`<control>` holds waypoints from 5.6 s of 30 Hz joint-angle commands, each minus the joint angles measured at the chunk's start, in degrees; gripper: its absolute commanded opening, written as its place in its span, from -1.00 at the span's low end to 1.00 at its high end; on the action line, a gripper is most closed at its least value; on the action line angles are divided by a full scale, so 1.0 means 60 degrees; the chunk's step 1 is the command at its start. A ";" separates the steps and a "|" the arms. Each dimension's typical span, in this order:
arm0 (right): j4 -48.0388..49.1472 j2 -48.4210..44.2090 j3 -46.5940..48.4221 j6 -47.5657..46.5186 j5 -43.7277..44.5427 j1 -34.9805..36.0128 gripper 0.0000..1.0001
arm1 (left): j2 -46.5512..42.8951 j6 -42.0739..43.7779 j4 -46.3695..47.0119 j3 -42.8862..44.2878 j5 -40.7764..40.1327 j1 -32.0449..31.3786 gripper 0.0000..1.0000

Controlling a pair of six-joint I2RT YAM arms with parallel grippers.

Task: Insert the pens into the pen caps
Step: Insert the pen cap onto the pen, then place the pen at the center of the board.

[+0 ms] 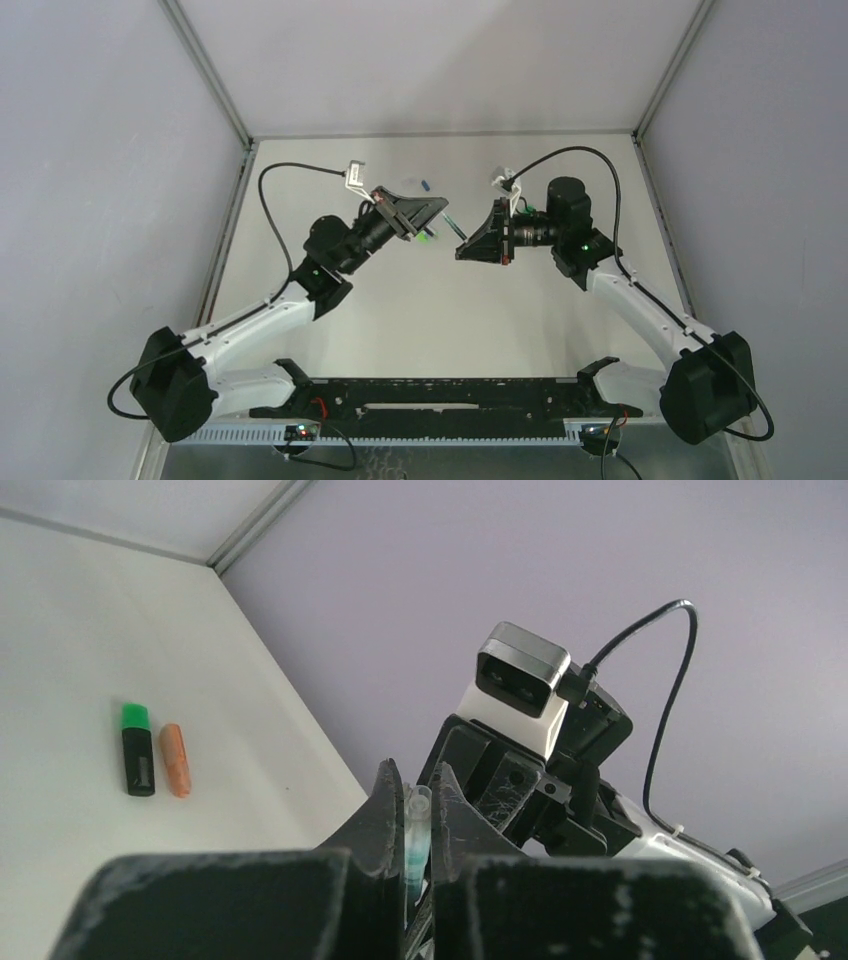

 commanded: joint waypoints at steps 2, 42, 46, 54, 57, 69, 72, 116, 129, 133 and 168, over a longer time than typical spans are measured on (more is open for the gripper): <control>0.0445 -0.0270 0.0240 -0.0410 0.0838 0.0185 -1.00 | 0.0849 -0.1215 -0.0679 -0.0305 0.2258 -0.0417 -1.00; 0.0808 -0.0062 0.0036 0.0178 0.1485 -0.0402 -1.00 | 0.2793 -0.1847 -0.0041 -0.0278 0.3746 -0.2708 -1.00; -0.0663 -0.0295 0.0466 -0.0889 0.3559 -0.0401 -1.00 | 0.2896 -0.2473 0.0653 -0.0467 0.3944 -0.2703 -1.00; -0.0762 -0.0587 0.0513 -0.1356 0.3481 -0.0526 -1.00 | 0.3707 -0.4224 0.2527 -0.0802 0.3936 -0.2745 -1.00; -0.0796 -0.0638 0.0525 -0.1616 0.3283 -0.0623 -1.00 | 0.3538 -0.3218 0.0974 -0.0638 0.4163 -0.2819 -1.00; -0.0855 -0.0178 0.0437 -0.2157 0.1453 -0.0407 -1.00 | 0.2100 -0.2072 -0.0093 -0.0635 0.2715 -0.2297 -0.88; -0.0871 -0.0015 0.0437 -0.2176 0.1395 -0.0319 -1.00 | 0.1495 -0.1549 -0.0532 -0.0459 0.2336 -0.2038 -0.71; -0.0776 0.0137 0.0437 -0.2451 -0.2071 -0.0482 -1.00 | -0.3411 0.2117 -0.1092 -0.1583 0.0186 -0.0311 0.36; -0.0719 0.0253 0.0437 -0.2338 -0.1910 -0.0450 -1.00 | -0.1517 0.0743 0.0306 -0.0890 0.0279 -0.0285 0.21; -0.0726 0.0283 0.0429 -0.2323 -0.1847 -0.0427 -1.00 | -0.1236 0.0663 0.0345 -0.0699 0.0293 -0.0314 0.10; -0.1080 0.0292 0.0628 -0.2558 -0.1234 -0.0294 -1.00 | -0.0728 0.0759 -0.0445 0.0060 0.0548 -0.0332 -0.17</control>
